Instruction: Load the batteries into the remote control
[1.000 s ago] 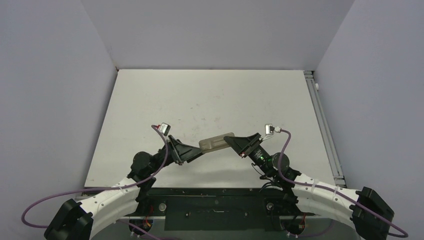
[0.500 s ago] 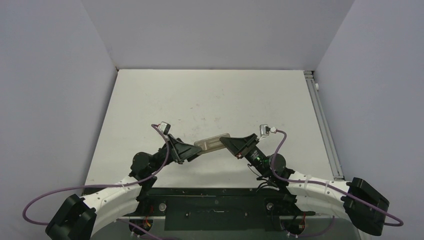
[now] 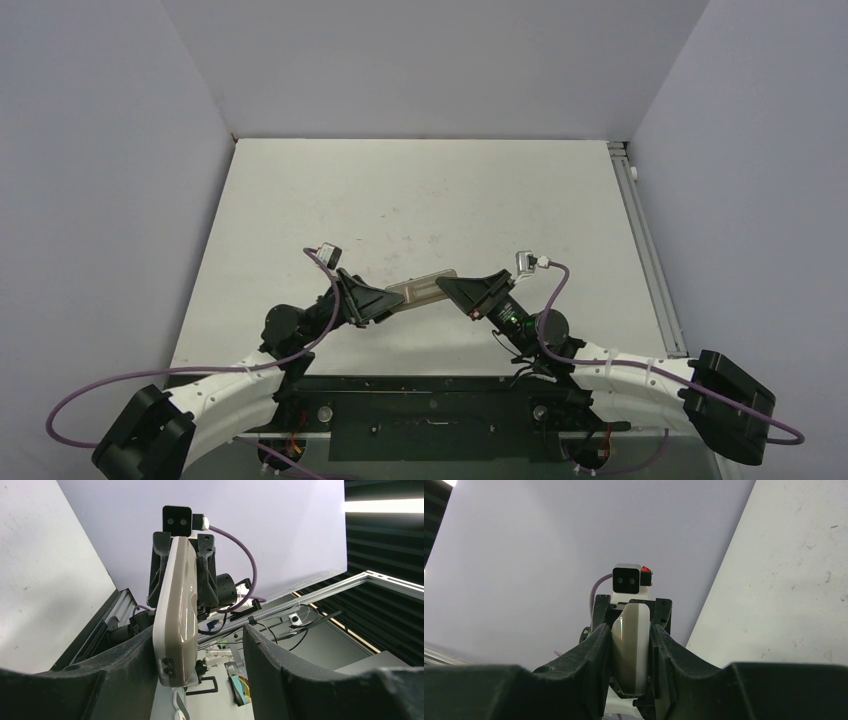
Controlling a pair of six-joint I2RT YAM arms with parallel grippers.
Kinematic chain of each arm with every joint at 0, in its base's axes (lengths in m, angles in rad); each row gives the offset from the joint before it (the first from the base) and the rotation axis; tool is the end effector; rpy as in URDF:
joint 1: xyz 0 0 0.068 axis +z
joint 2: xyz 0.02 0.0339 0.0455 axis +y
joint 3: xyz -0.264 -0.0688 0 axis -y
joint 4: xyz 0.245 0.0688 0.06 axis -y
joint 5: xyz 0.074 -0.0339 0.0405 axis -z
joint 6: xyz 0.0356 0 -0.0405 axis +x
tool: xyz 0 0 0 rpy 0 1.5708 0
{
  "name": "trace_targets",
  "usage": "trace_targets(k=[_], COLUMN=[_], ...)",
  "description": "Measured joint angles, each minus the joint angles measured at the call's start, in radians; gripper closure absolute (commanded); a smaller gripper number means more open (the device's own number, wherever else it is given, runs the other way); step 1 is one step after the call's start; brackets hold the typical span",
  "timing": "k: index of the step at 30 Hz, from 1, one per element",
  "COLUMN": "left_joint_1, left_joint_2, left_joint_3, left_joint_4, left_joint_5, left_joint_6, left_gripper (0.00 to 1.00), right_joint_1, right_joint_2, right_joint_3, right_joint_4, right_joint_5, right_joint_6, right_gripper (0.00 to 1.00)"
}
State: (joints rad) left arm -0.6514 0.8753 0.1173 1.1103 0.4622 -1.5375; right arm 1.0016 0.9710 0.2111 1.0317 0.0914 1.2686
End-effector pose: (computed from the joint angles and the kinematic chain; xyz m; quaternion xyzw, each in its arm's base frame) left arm 0.1251 -0.1153 0.2279 -0.0691 0.5838 -0.7695 0.2496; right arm 0.1080 0.1628 0.2355 0.1165 0.5939 0.7096 0.3608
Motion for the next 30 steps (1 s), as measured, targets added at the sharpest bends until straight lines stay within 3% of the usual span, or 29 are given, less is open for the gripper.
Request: trace_targets(k=[7, 18, 22, 26, 30], left_joint_1=[0.000, 0.000, 0.001, 0.003, 0.002], left_joint_2=[0.012, 0.027, 0.038, 0.042, 0.040], left_joint_3=[0.000, 0.000, 0.000, 0.001, 0.001], left_joint_4=[0.001, 0.000, 0.002, 0.000, -0.011], left_joint_5=[0.000, 0.000, 0.000, 0.003, 0.007], left_joint_6=[0.000, 0.004, 0.016, 0.016, 0.019], left_gripper=[0.55, 0.78, 1.00, 1.00, 1.00], right_joint_1=[0.015, 0.032, 0.034, 0.035, 0.039], right_joint_2=[0.015, 0.015, 0.014, 0.002, -0.033], right_joint_3=[0.002, 0.012, 0.013, 0.013, 0.013], right_joint_4=[0.008, 0.010, -0.003, -0.024, -0.077], right_joint_5=[0.018, 0.038, 0.052, 0.053, 0.052], right_joint_6=[-0.004, -0.018, -0.027, -0.030, -0.035], right_gripper=[0.92, 0.92, 0.92, 0.91, 0.78])
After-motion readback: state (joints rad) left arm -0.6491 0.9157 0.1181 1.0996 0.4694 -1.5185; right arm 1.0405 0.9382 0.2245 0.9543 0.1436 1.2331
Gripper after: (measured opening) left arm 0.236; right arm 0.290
